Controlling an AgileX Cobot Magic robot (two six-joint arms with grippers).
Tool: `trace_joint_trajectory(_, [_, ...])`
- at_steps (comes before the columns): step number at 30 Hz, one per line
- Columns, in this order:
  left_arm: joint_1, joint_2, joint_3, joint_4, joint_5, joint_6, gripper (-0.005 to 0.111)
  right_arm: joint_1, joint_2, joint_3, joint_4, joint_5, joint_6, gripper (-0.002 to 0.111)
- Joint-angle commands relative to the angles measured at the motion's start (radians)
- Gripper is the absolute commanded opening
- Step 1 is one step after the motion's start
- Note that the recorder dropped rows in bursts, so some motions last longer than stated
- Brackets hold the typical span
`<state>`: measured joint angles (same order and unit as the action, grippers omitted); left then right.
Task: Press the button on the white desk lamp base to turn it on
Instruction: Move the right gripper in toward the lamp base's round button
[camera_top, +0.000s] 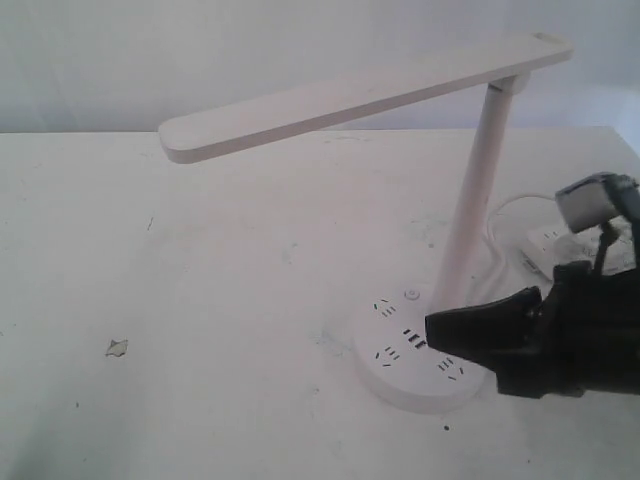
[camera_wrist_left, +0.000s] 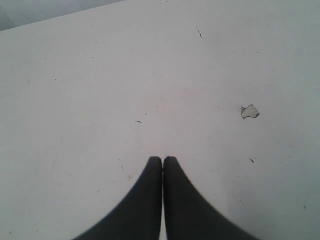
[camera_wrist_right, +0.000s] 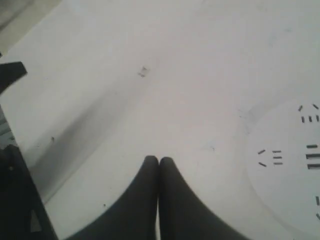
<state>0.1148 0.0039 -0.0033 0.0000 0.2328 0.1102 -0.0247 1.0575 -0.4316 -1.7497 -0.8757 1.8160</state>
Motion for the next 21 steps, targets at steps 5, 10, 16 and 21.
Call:
trace_joint_trajectory(5, [0.001, -0.004, 0.003, -0.006, -0.001, -0.001, 0.000, 0.215, 0.087, 0.039, 0.005, 0.379, 0.023, 0.000])
trace_joint_trajectory(10, [0.001, -0.004, 0.003, -0.006, -0.001, -0.001, 0.000, 0.302, 0.160, 0.049, 0.005, 0.650, 0.052, 0.000])
trace_joint_trajectory(16, [0.001, -0.004, 0.003, -0.006, -0.001, -0.001, 0.000, 0.332, 0.278, 0.049, 0.005, 0.825, 0.079, 0.000])
trace_joint_trajectory(21, [0.001, -0.004, 0.003, -0.006, -0.001, -0.001, 0.000, 0.332, 0.308, 0.041, 0.005, 0.928, 0.079, 0.000])
